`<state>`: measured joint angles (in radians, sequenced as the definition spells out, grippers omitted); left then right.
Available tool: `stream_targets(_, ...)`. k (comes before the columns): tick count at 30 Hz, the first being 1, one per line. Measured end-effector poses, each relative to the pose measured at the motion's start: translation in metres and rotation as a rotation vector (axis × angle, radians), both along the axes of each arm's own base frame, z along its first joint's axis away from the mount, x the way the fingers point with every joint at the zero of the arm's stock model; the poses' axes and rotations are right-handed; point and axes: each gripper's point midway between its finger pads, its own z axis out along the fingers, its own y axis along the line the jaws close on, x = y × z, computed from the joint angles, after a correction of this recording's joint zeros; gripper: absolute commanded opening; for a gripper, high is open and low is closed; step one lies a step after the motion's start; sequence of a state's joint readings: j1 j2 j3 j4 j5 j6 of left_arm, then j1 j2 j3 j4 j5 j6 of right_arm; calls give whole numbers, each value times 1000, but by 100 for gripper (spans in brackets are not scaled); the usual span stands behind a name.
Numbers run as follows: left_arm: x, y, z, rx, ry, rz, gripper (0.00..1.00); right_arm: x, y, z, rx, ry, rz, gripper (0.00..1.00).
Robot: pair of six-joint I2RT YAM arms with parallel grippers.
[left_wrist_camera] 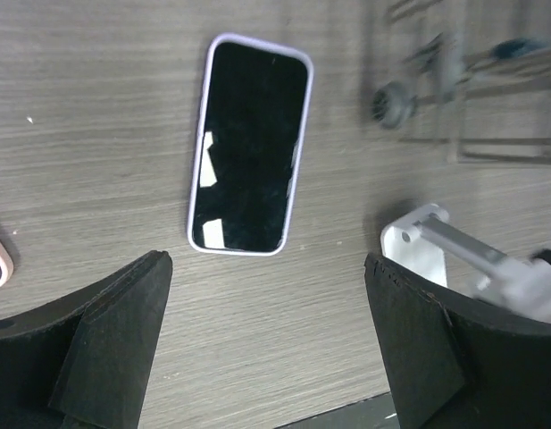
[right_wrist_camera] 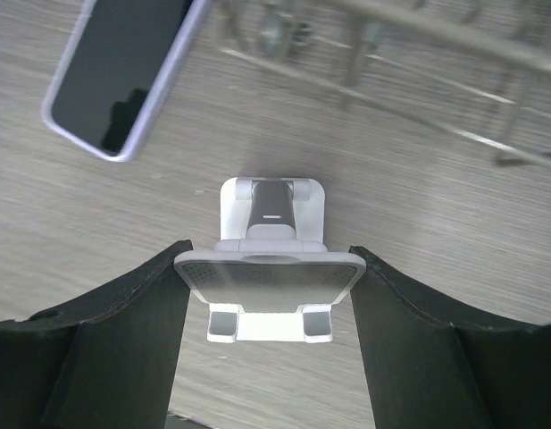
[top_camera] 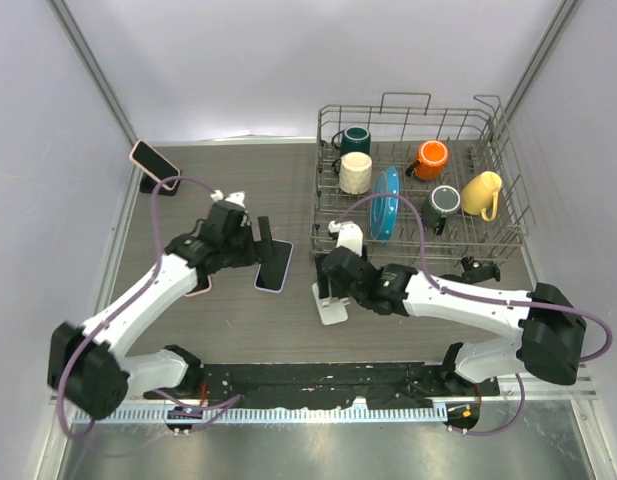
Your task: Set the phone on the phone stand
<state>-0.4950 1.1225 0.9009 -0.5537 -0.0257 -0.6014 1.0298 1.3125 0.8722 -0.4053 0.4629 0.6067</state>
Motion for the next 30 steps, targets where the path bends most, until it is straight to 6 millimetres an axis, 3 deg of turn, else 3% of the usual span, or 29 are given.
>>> stream_targets(5, 1, -20, -49, 200, 142, -65, 93, -16, 38, 1, 80, -1, 23, 1)
stream_targets(10, 4, -26, -71, 284, 187, -92, 95, -21, 45, 1, 109, -15, -22, 4)
stream_targets(15, 7, -28, -87, 301, 213, -93, 99, -18, 44, -7, 100, -28, -96, 9)
stream_targets(19, 10, -30, -100, 319, 232, -102, 100, -14, 47, -11, 78, -35, -119, 25)
stream_targets(22, 10, -30, -109, 336, 246, -110, 100, -12, 50, -12, 65, -40, -116, 26)
stream_targets(27, 11, -28, -113, 350, 251, -108, 96, -13, 54, -11, 50, -44, -77, 19)
stream_targets(28, 13, -27, -112, 350, 248, -100, 97, -14, 55, -11, 48, -45, -66, 22)
stream_targets(30, 15, -25, -108, 341, 235, -90, 98, -14, 57, -10, 39, -47, -36, 40)
